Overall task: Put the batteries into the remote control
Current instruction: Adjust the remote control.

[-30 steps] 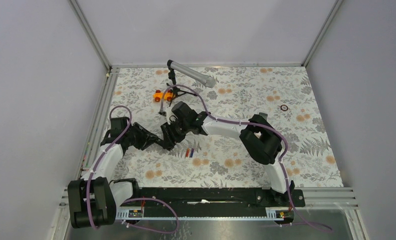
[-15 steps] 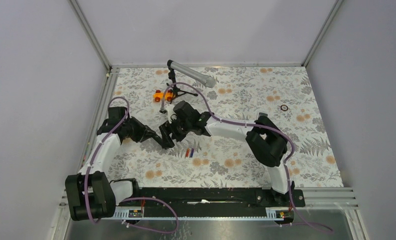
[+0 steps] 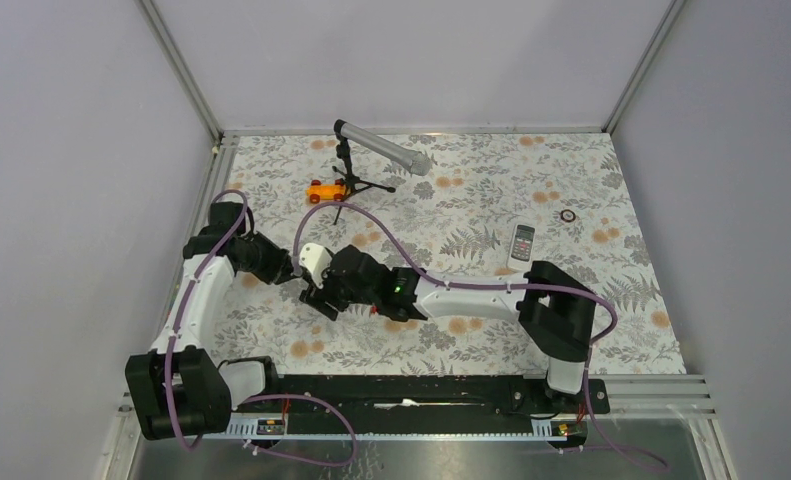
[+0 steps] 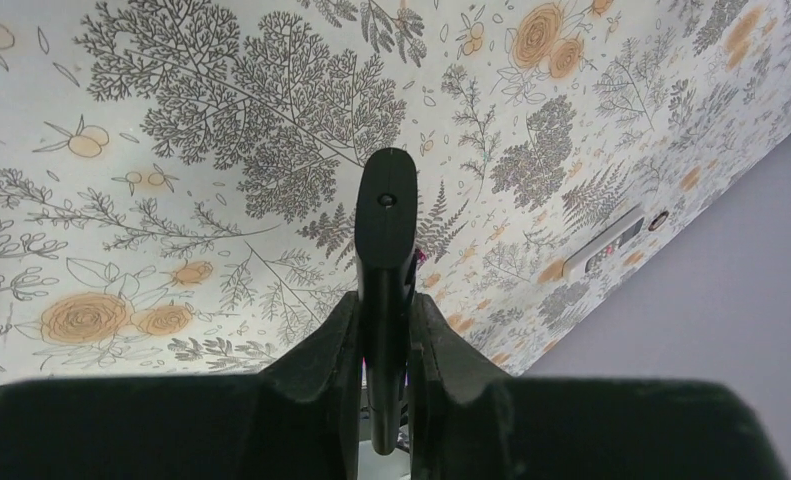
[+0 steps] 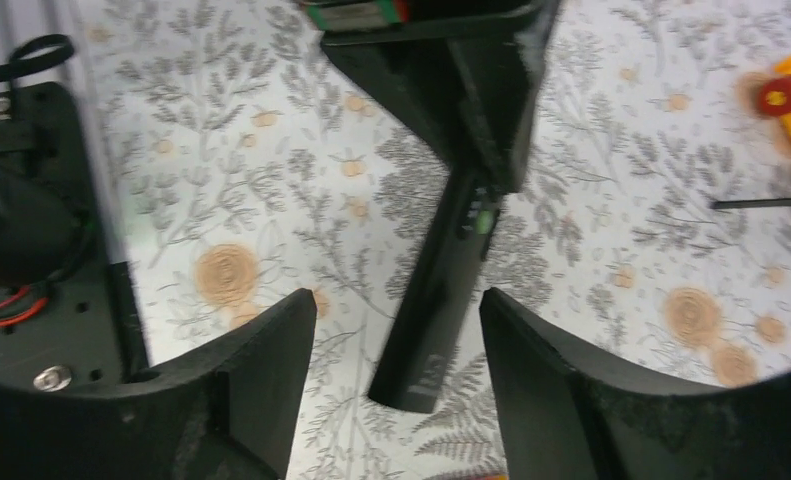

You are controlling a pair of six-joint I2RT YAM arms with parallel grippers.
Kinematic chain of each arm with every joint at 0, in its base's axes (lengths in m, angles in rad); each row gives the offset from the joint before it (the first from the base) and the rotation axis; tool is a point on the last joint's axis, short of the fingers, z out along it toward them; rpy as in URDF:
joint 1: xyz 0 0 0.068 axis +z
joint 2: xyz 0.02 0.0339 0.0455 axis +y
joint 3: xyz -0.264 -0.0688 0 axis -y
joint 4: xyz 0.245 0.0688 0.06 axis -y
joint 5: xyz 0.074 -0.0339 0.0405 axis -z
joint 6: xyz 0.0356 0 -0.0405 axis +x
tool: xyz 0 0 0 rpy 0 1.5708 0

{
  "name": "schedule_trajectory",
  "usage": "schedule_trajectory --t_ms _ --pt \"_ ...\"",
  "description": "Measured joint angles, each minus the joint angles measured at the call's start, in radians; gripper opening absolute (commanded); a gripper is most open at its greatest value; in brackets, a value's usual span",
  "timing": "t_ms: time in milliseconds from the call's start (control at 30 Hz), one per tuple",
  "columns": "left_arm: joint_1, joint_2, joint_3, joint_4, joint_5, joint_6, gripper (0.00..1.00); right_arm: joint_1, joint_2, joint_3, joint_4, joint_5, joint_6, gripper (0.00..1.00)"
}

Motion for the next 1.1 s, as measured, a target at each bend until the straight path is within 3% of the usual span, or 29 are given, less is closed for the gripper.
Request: schedule_trajectory --t_ms 200,400,600,633,733,833,900,1100 --pt "0.000 -0.020 0.007 -0.040 -0.001 -0.039 0.00 0.005 0.022 -0.002 0.045 0.105 -0.116 0.50" --pt "0.000 -0.030 0.013 -0.060 0.000 -0.063 0.00 0.032 0.077 0.005 0.056 0.181 -0.194 0.52" --pt "0.000 -0.030 0.013 -0.061 0.001 -0.091 0.02 0.041 0.093 0.006 0.058 0.254 -0.218 0.22" --pt "0.000 -0.030 0.013 -0.064 -0.001 -0.096 0.11 0.044 0.094 0.009 0.056 0.273 -0.219 0.19" --pt "0.006 -0.031 0.013 -0.069 0.001 -0.116 0.62 0.046 0.094 0.027 0.036 0.294 -0.203 0.14" --pt "0.005 -0.041 0.013 -0.056 0.022 -0.114 0.90 0.045 0.094 0.050 0.022 0.291 -0.177 0.12" --pt "0.005 -0.059 0.010 -0.037 0.036 -0.118 0.98 0.046 0.092 0.066 0.013 0.291 -0.154 0.11" --pt "0.005 -0.125 0.006 0.044 0.066 -0.105 0.99 0.033 0.067 0.085 -0.053 0.264 -0.040 0.11"
